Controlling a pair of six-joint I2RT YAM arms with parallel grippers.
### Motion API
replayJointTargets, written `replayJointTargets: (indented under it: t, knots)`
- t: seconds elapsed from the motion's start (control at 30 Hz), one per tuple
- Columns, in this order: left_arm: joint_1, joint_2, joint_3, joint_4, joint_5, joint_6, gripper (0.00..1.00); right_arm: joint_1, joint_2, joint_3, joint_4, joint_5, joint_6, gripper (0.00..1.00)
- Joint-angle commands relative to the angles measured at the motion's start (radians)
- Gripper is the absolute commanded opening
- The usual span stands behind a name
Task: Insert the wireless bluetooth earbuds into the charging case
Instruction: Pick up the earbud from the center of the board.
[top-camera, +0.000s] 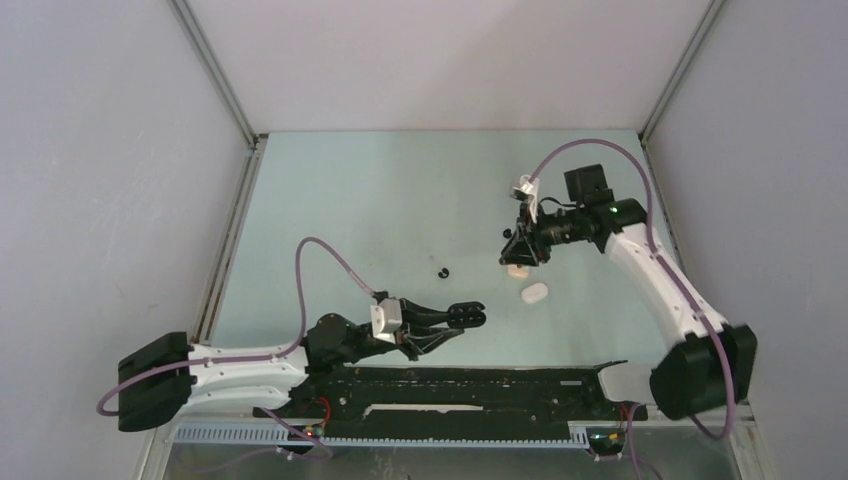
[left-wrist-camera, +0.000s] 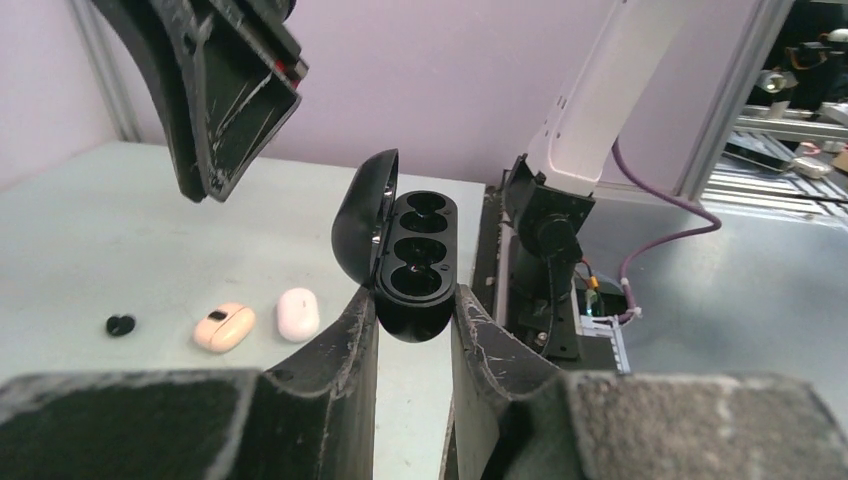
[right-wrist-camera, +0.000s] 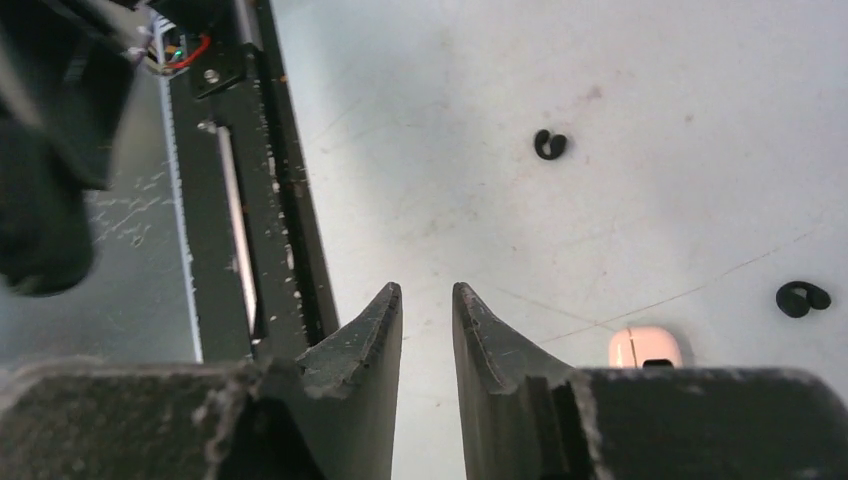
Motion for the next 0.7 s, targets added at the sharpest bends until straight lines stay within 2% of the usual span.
replayJointTargets:
  t: [0.0,0.13,0.37,0.67]
  knots:
    - [-0.003,-0.095,-0.04,-0.146,-0.098,0.021,0.0,0.037,0.131,0.022,0.184,0.098,0.028,0.26]
    - [-0.005,-0.205,-0.108,-0.174,-0.161,-0.027,0.0,0.139,0.23,0.023,0.266,0.234,-0.028,0.24]
    - [-0.007,-0.433,-0.162,-0.367,-0.287,-0.011,0.0,0.286,0.375,0.023,0.3,0.322,-0.338,0.24]
    - [-0.007,-0.566,-0.245,-0.424,-0.427,0.006,0.0,0.377,0.433,-0.029,0.517,0.405,-0.453,0.23]
